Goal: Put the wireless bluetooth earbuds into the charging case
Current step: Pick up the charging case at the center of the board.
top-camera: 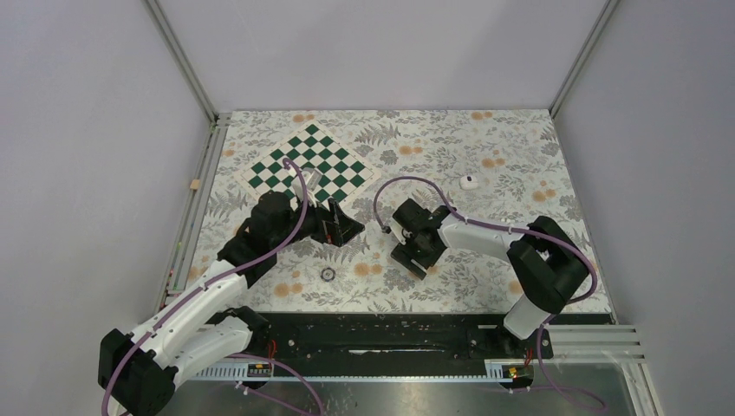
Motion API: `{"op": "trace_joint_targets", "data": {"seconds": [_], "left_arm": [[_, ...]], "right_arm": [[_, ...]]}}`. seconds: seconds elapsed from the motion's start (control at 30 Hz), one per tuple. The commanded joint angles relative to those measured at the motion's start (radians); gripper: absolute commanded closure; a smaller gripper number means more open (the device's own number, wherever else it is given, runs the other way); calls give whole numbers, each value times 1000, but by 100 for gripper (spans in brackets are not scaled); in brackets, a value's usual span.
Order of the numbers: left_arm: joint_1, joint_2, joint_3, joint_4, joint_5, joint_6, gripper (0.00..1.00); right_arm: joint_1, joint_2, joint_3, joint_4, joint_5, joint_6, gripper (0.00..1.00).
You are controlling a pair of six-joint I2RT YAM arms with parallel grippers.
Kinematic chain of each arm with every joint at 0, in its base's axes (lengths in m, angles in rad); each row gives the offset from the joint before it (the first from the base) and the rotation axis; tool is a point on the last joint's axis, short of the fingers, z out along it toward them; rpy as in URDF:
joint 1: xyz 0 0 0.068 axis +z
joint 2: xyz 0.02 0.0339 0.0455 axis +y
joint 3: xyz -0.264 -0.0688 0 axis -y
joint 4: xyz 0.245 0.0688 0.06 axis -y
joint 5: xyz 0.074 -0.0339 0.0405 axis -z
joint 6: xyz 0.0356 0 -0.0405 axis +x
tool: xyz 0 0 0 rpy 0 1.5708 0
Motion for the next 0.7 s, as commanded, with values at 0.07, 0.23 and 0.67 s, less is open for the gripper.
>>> {"op": "trace_joint_targets", "data": {"seconds": [0.07,0.23,0.67], "left_arm": [[-3,-20,8,38,-18,-1,1],[-3,-25,-1,39,-27,10,1],[-2,-11,-78,110,-9,13,1]], "right_arm": [[10,17,37,30,-26,-11,26],[10,-30,38,36,-38,-12,34],[-6,-246,-41,171,-271,83,34]]}}
